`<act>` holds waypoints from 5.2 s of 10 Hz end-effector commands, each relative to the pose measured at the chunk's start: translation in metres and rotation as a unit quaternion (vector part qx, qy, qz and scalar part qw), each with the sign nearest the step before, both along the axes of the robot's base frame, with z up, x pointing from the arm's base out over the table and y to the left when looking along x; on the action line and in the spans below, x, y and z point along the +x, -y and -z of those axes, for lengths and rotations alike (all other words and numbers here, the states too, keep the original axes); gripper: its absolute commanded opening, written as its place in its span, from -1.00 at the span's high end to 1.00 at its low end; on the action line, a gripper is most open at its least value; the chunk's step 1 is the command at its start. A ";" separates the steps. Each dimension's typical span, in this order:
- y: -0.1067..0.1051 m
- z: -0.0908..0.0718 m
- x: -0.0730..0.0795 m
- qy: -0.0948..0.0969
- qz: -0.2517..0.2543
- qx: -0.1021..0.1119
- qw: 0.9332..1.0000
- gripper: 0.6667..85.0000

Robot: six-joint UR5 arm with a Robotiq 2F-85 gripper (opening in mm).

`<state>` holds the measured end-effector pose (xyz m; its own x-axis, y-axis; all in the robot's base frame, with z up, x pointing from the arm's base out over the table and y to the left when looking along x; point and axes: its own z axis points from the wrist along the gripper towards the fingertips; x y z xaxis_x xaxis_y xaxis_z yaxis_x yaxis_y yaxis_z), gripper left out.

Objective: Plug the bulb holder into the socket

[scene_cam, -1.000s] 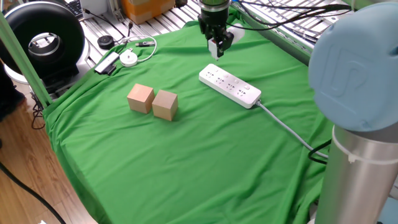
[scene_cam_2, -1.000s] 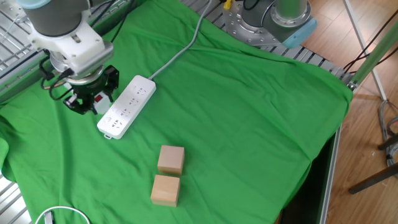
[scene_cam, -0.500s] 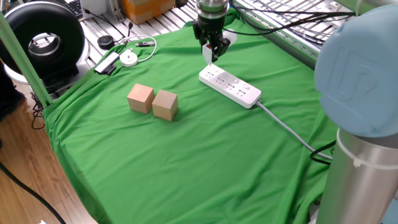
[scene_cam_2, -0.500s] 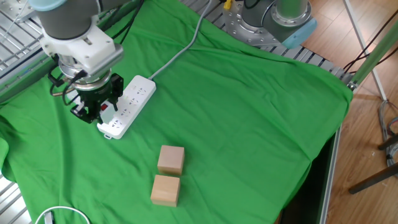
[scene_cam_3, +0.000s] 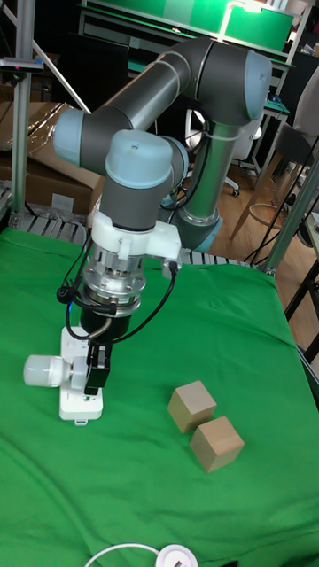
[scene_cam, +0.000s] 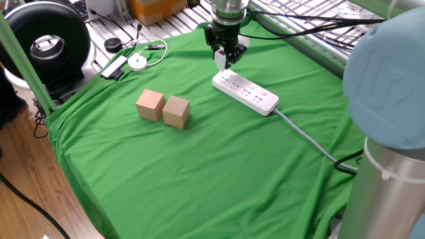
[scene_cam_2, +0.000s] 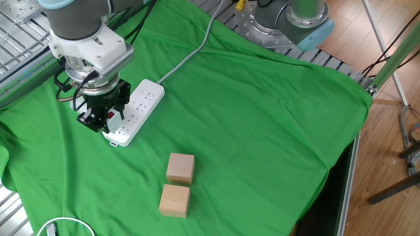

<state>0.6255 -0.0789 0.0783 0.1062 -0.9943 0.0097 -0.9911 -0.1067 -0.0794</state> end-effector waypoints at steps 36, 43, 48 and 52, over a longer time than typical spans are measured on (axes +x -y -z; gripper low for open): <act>-0.004 0.020 -0.013 -0.007 -0.005 0.013 1.000 0.99; 0.001 0.023 -0.016 -0.011 -0.004 0.009 1.000 0.99; 0.004 0.029 -0.019 -0.017 -0.001 0.002 1.000 0.99; 0.002 0.040 -0.018 -0.017 0.002 -0.003 1.000 0.99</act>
